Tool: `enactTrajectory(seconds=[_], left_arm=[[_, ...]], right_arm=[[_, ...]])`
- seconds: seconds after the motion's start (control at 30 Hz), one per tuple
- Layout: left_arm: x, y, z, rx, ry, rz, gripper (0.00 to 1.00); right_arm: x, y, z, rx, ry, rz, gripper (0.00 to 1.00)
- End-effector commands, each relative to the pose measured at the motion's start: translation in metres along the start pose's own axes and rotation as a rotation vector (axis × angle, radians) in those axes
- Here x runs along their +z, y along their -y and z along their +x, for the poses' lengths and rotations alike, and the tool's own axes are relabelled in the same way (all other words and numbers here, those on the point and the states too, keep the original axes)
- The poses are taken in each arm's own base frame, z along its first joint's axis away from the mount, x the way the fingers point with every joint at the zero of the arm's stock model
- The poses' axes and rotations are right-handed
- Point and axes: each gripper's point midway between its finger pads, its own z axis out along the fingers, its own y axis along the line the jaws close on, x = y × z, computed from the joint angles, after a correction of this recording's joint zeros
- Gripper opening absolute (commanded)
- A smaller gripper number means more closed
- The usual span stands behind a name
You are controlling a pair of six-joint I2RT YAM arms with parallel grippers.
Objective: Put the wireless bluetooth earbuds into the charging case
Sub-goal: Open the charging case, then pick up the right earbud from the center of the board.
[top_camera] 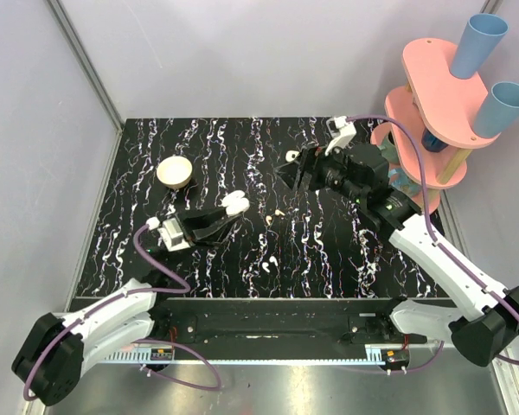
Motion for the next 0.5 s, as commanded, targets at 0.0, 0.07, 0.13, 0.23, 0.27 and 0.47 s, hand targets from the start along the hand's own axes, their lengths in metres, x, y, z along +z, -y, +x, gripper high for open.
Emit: enactTrajectory(seconds=[0.0, 0.07, 0.13, 0.23, 0.27, 0.47], left_arm=[[-0.001, 0.004, -0.069, 0.180, 0.230, -0.009, 0.00], [-0.003, 0.008, -0.079, 0.193, 0.246, 0.005, 0.00], [-0.006, 0.012, -0.084, 0.200, 0.247, 0.016, 0.00], [-0.010, 0.016, -0.088, 0.213, 0.240, 0.021, 0.00], [-0.012, 0.017, -0.089, 0.217, 0.241, 0.022, 0.00], [-0.013, 0.020, -0.093, 0.231, 0.241, 0.035, 0.00]], right_arm=[[-0.001, 0.043, 0.004, 0.075, 0.028, 0.170, 0.93], [0.004, 0.056, 0.031, 0.070, -0.070, 0.183, 0.85], [0.008, 0.056, 0.055, 0.037, -0.164, 0.138, 0.80], [0.009, 0.058, 0.105, 0.011, -0.349, 0.060, 0.75], [0.007, 0.059, 0.126, -0.001, -0.428, 0.023, 0.66], [0.007, 0.069, 0.168, -0.052, -0.594, -0.004, 0.55]])
